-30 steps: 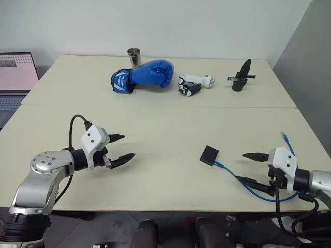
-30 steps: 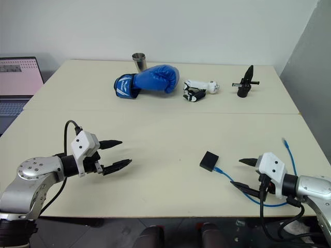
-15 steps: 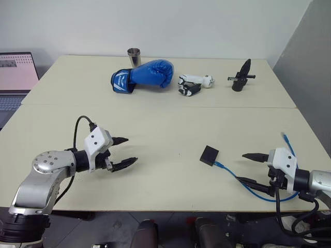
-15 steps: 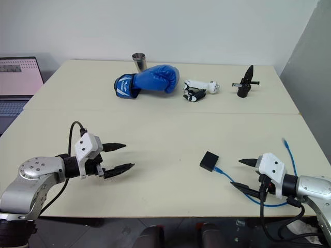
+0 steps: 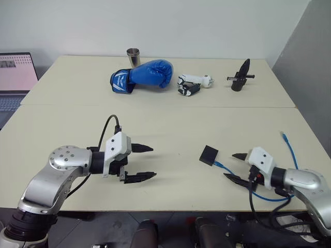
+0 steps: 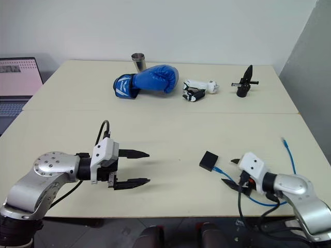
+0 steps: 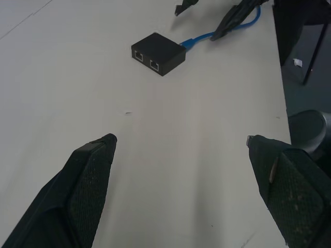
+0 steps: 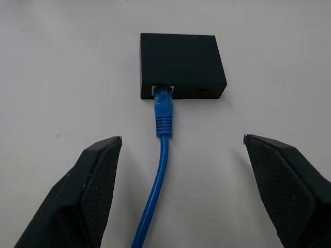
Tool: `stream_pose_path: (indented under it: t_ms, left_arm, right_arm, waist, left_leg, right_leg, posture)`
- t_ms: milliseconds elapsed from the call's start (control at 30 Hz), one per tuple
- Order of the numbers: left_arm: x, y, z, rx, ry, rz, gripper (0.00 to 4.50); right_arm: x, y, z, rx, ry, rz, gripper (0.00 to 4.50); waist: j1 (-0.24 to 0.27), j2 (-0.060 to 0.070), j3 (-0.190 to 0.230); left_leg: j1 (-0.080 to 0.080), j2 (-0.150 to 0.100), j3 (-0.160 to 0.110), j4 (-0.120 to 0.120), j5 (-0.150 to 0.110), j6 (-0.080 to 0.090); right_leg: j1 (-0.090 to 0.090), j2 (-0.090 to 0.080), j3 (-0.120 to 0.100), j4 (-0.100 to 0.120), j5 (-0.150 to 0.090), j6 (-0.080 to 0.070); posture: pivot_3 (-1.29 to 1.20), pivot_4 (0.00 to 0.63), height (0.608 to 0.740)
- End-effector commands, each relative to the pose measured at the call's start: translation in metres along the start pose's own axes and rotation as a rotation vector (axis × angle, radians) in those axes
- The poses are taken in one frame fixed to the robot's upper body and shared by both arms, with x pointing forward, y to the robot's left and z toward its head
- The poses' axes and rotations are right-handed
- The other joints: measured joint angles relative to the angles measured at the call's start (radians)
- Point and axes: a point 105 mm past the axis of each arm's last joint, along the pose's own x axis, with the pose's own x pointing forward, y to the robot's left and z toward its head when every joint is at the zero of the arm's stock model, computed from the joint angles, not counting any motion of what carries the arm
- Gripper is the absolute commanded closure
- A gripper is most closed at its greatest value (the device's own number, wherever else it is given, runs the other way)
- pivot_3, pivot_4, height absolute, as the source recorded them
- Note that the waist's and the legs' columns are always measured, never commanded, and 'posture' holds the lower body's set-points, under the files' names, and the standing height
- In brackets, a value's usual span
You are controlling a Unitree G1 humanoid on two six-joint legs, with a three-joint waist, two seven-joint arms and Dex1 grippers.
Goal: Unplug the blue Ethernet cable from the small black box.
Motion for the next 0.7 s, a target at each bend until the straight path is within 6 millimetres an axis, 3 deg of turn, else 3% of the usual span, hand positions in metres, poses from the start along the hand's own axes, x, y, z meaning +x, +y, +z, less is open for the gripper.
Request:
stream_pose_path:
  t_ms: [33,133,233,500,700]
  left_arm:
    - [0.003,-0.002,0.009,0.04,-0.006,-0.001,0.22]
    - [0.004,-0.003,0.008,0.037,-0.006,0.001,0.22]
    - [0.005,-0.003,0.008,0.037,-0.006,0.004,0.14]
    - [0.007,-0.002,0.006,0.044,-0.006,0.014,0.14]
    - [0.006,0.006,0.001,-0.04,-0.037,0.054,0.14]
  right_arm:
    - [0.004,-0.006,-0.002,-0.023,0.025,-0.025,0.52]
    - [0.008,-0.006,0.001,-0.033,0.024,-0.021,0.52]
    - [0.013,-0.007,0.002,-0.023,0.032,-0.023,0.97]
    - [0.017,-0.004,0.003,-0.067,0.066,-0.001,3.17]
    - [0.019,-0.007,0.015,-0.171,0.042,-0.013,4.48]
  waist:
    - [0.001,0.0,0.0]
    - [0.001,0.0,0.0]
    - [0.001,0.0,0.0]
    - [0.001,0.0,0.0]
    - [0.001,0.0,0.0]
  left_leg:
    - [0.0,0.0,0.0,0.0,0.0,0.0]
    - [0.0,0.0,0.0,0.0,0.0,0.0]
    - [0.0,0.0,0.0,0.0,0.0,0.0]
    - [0.0,0.0,0.0,0.0,0.0,0.0]
    - [0.0,0.0,0.0,0.0,0.0,0.0]
  right_leg:
    - [0.0,0.0,0.0,0.0,0.0,0.0]
    - [0.0,0.0,0.0,0.0,0.0,0.0]
    - [0.0,0.0,0.0,0.0,0.0,0.0]
    - [0.0,0.0,0.0,0.0,0.0,0.0]
    - [0.0,0.0,0.0,0.0,0.0,0.0]
  posture:
    - [0.0,0.15,0.74]
    - [0.0,0.15,0.74]
    - [0.0,0.15,0.74]
    - [0.0,0.15,0.74]
    - [0.0,0.15,0.74]
